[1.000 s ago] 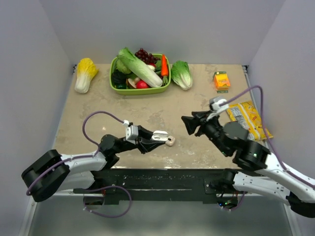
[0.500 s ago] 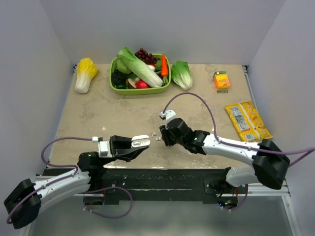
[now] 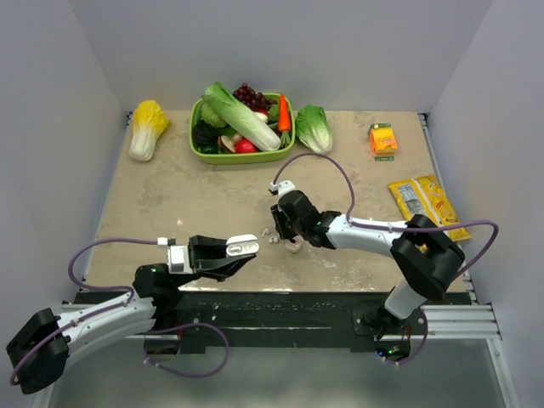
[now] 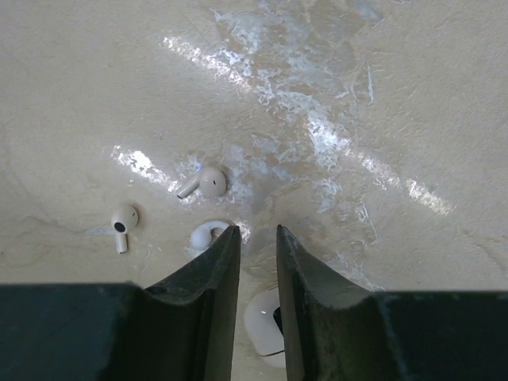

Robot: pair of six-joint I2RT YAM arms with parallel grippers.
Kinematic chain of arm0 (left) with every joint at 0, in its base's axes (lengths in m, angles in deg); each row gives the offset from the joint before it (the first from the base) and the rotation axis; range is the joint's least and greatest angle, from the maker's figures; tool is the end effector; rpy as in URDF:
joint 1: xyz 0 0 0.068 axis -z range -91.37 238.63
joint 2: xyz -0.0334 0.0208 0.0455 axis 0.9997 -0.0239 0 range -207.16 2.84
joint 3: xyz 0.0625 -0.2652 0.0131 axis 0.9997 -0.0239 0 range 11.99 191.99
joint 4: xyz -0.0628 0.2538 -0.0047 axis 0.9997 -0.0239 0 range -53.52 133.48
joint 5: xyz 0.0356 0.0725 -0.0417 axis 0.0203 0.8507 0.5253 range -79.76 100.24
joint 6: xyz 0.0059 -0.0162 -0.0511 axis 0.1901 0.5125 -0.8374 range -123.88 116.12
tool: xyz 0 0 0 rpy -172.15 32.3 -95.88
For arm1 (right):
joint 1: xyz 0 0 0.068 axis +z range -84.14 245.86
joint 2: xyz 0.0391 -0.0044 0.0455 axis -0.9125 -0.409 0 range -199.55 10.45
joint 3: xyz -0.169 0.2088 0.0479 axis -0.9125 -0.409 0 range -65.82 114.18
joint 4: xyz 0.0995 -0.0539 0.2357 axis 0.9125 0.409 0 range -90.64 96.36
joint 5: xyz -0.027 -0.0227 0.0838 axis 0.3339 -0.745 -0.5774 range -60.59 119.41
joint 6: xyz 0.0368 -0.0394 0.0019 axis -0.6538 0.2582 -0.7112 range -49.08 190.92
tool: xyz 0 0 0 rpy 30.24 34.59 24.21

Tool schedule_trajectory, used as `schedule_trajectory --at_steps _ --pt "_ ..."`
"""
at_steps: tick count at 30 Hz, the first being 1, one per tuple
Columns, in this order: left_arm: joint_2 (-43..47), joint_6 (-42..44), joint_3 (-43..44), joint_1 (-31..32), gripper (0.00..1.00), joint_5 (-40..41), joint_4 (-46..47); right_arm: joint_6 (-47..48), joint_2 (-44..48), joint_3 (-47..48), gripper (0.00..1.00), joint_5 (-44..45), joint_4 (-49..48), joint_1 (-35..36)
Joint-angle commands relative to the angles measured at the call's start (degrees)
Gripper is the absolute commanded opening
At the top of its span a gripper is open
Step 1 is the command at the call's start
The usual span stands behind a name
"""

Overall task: Insert the wireless bluetooth earbuds into the charging case
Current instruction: Move the earbud to the center of the board.

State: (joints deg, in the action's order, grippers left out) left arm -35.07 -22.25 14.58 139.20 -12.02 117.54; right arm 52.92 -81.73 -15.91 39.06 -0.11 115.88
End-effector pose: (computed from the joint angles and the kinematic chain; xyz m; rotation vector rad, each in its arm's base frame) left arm 0.0721 -0.1088 0.2499 0.6391 0.8065 -1.2777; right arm 0.2178 0.2503 0.1828 -0.5623 2.2716 0.4077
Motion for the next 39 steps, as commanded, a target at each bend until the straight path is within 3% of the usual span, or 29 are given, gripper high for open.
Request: schedule_trajectory --at_steps 1,7,10,39 --pt "-0.41 1.14 -6.28 0.76 0.00 0.64 19.80 -0.10 1.74 0.63 0.26 -2.88 -3.34 0.08" --pt "-0.50 1.23 -6.63 1.38 0.00 0.64 19.10 -0.90 5.43 -4.82 0.12 -6.66 -6.25 1.75" --pt "-0.59 1.23 -6.81 1.55 0.00 0.99 19.10 -1.33 4.65 -6.14 0.00 -7.10 -6.33 2.71" --pt "-1.99 1.23 -8.13 1.82 0.00 1.69 19.98 -0.81 -5.72 -2.10 0.00 0.54 -6.34 -0.19"
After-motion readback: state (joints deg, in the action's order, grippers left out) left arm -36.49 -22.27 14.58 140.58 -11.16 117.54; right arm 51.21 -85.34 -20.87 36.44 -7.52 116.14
